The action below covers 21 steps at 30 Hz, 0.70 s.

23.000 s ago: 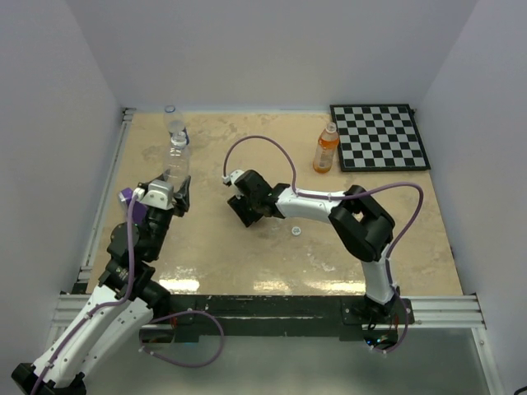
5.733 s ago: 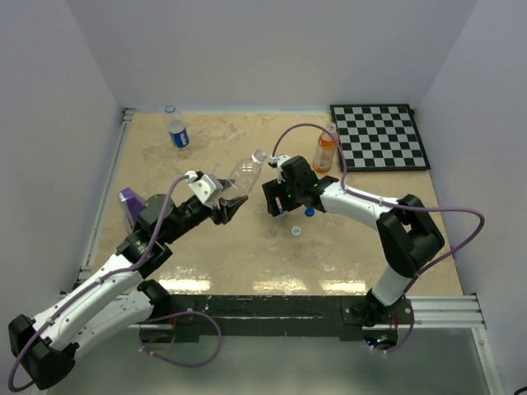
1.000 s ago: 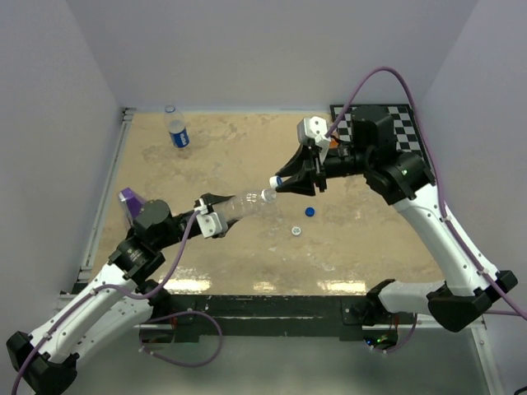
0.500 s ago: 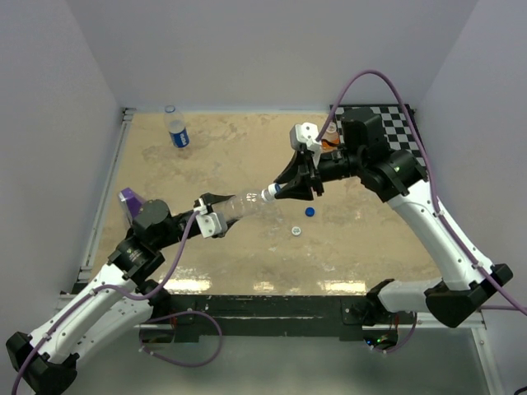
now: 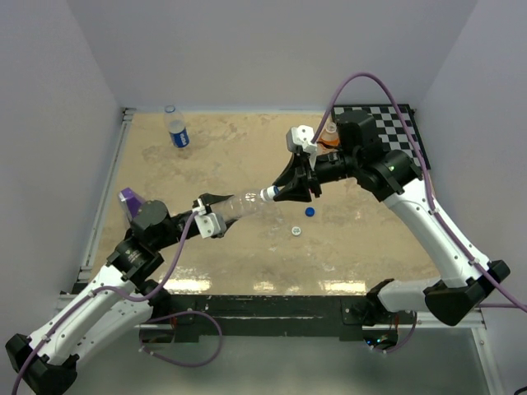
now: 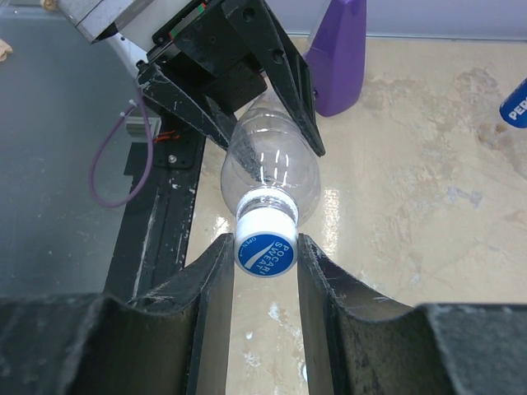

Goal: Screw on the bottle caps
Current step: Screw the bottle cap onto the plastic bottle.

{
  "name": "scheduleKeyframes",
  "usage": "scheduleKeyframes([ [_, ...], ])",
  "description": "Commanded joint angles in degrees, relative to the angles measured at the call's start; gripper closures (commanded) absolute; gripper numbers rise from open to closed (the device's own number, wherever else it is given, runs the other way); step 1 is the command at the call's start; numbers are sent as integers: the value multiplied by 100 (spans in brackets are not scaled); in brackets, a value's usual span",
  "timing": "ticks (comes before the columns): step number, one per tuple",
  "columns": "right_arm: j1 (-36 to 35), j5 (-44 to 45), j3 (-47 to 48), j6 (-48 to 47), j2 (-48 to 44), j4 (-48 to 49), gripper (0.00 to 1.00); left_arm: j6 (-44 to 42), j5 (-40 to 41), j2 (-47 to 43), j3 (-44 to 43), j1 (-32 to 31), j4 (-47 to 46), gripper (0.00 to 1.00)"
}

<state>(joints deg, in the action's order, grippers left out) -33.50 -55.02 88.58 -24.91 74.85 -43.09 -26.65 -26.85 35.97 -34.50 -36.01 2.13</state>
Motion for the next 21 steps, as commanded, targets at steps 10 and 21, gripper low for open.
scheduleKeyframes([
  [10,-140,-149,-42,-76,-6,-15,88,90,-382,139,-276,32,-406,100],
  [21,-219,36,-305,38,-163,362,90,520,-347,104,-197,24,-810,100],
])
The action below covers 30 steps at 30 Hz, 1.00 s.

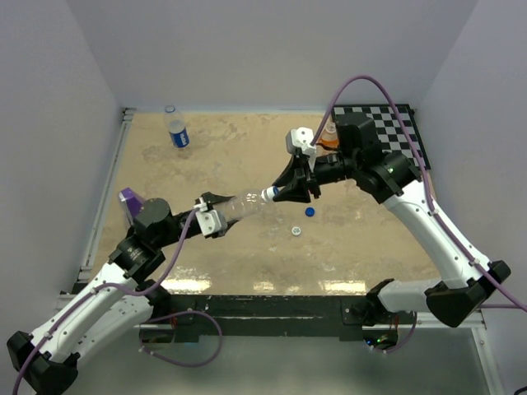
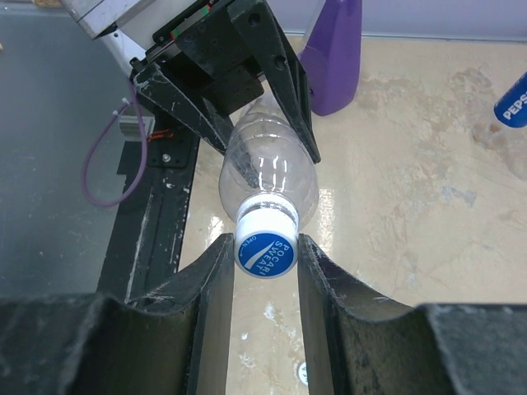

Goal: Screw on the bottle caps
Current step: Screw the bottle cap onto the plastic bottle.

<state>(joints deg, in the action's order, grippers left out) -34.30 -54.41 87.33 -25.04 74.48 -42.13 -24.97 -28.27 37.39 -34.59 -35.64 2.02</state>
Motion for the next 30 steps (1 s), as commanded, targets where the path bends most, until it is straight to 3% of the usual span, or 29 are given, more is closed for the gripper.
scheduleKeyframes([
  [1,-138,-17,-216,69,-170,319,90,422,-240,-30,-180,-13,-843,100],
  [7,-138,-306,-445,263,-232,706,91,634,-574,67,-145,-5,-1142,100],
  [20,-138,-570,-41,-502,269,-322,91,-316,-1040,155,-558,-13,-606,100],
  [26,-138,-307,-84,103,243,151,93,615,-821,68,-216,-13,-1650,100],
  [30,-138,-43,-453,1235,6,1266,94,731,-426,-38,-30,-13,-2013,100],
])
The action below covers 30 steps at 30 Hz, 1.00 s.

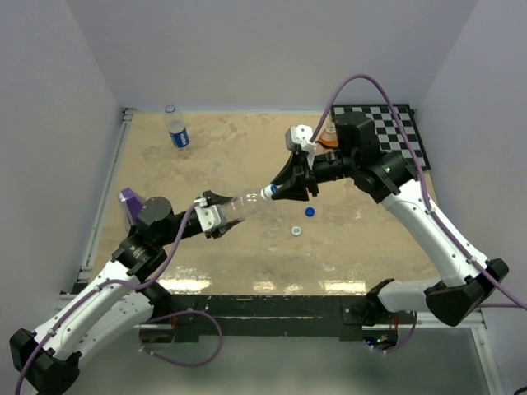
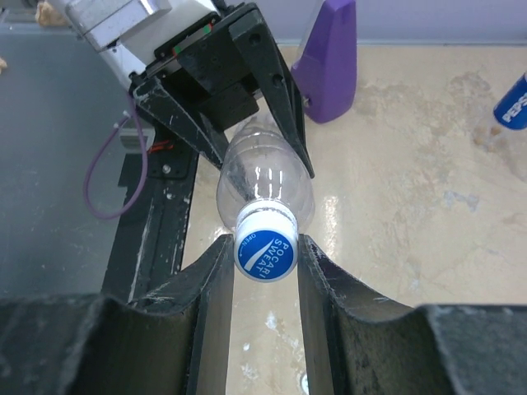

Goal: Screw on the bottle caps
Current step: Screw the bottle cap onto the plastic bottle.

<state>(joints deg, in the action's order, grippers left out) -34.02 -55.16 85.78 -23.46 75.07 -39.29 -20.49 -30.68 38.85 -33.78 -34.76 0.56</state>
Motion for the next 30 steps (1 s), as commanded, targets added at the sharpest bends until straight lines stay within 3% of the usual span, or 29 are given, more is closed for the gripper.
scheduleKeyframes([
  [1,-166,66,-333,1342,-88,1158,94,256,-106,-194,-111,-110,-1858,100],
  [8,-166,216,-404,2231,-71,1591,96,257,202,-238,-93,-101,-2227,100],
  [18,-166,251,97,1908,262,617,94,-727,0,254,-655,-250,-1314,100],
  [24,-158,444,115,1968,359,466,95,-1273,447,369,-955,-443,-803,100],
  [27,-166,663,97,2213,325,527,98,-1125,694,246,-806,-452,-1144,100],
  [30,-158,866,-218,2855,158,1193,99,-905,791,167,-622,-452,-1522,100],
])
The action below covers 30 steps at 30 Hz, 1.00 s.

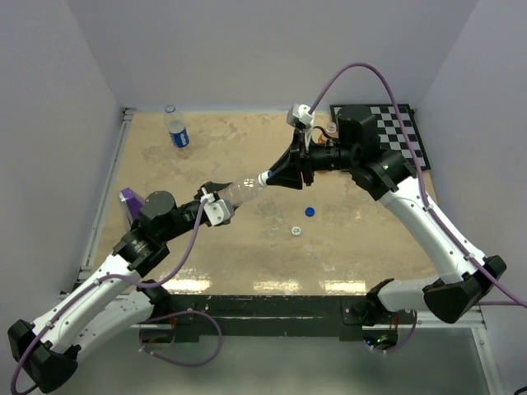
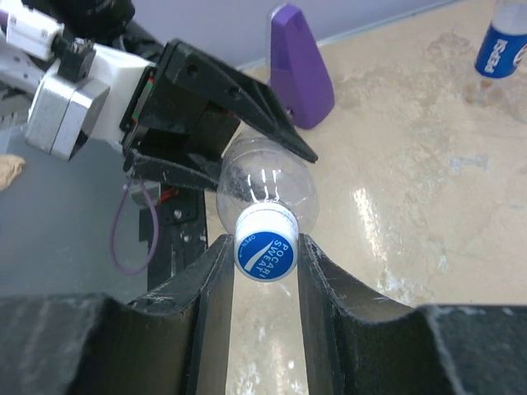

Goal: Screw on the bottle caps
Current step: Screw the bottle cap onto the plastic bottle.

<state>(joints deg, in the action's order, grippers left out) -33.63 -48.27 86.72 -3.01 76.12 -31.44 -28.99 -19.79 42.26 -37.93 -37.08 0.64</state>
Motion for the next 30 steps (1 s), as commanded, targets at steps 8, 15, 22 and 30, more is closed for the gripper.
scheduleKeyframes([
  [8,-206,853,-761,2276,-149,1289,99,25,-25,-104,-118,-361,-1954,100],
  [15,-241,1460,-920,3042,-202,1343,100,-247,773,186,-101,-993,-2217,100],
  [22,-285,2338,-1078,3236,-316,1333,100,157,1908,520,268,-1336,-3131,100],
  [30,-285,2788,-1052,3253,-466,1596,63,560,2356,722,611,-1530,-3606,100],
])
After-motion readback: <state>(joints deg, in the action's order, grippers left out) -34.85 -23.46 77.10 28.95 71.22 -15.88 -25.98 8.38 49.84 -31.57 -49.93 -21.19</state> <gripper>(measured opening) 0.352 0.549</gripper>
